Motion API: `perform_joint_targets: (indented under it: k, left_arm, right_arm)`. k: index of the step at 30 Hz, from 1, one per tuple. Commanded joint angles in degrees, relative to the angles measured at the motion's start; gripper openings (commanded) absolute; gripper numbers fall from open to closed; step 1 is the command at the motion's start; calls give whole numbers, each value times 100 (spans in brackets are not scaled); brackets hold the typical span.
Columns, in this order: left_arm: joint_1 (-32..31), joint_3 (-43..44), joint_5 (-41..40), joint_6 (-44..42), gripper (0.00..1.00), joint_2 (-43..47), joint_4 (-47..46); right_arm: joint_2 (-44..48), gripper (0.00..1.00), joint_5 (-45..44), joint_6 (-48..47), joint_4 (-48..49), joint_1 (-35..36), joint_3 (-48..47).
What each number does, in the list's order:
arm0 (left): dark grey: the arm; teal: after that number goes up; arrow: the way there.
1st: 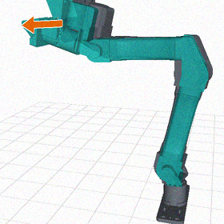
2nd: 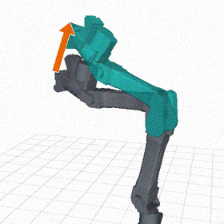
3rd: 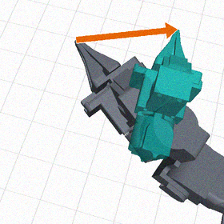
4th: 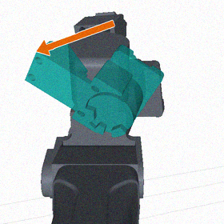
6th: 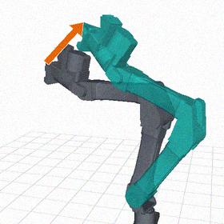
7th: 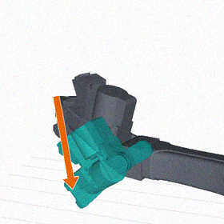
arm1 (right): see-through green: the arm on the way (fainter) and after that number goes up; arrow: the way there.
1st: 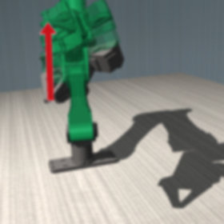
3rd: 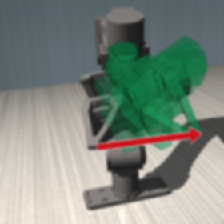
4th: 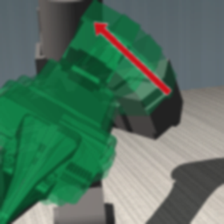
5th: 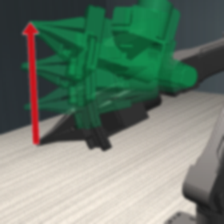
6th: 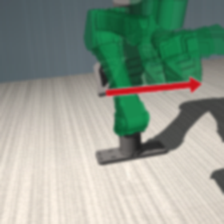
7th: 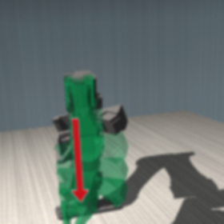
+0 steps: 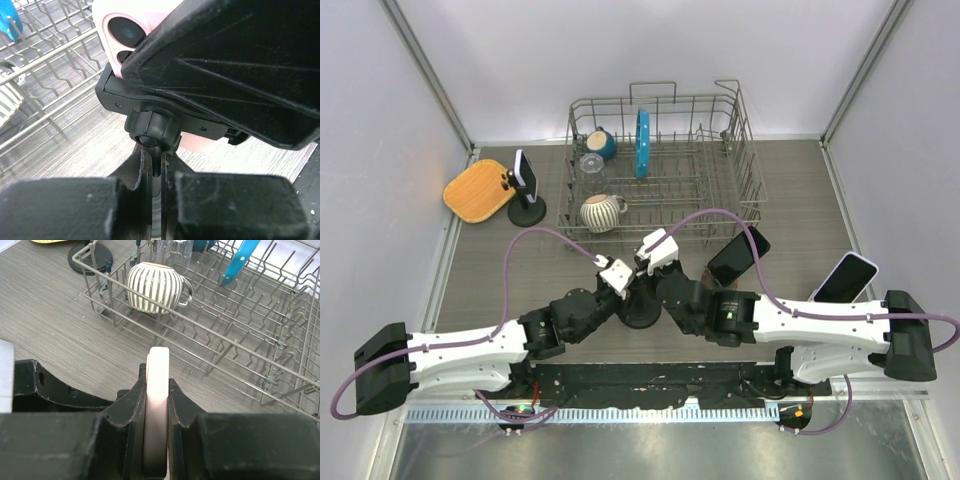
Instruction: Remove the phone from the phone stand
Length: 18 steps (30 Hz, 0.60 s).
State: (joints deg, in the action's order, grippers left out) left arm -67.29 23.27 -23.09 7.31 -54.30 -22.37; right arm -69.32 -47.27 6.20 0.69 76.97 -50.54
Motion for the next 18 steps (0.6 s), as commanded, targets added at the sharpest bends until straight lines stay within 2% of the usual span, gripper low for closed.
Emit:
perform_joint_targets:
  k: [1,6,9,13,18]
  left_arm:
    - [93,108,-1003,331,0,42,-373]
    - [93,11,-2172,824,0,113,-215]
    - [93,-33,-2305,1009,0,148,-136]
    - [93,-112,-2270,1097,0,201,-57]
    - [93,-349,-2366,1369,0,473,-66]
  right_arm:
    - [-64,1,359,329,-814,266,10]
    - [-117,1,-19,838,-1325,686,-8]
    - [-73,1,-239,1050,-1562,758,53]
    - [32,1,-1185,1514,-1966,749,71]
    - [199,1,-1821,1911,-2283,635,-26]
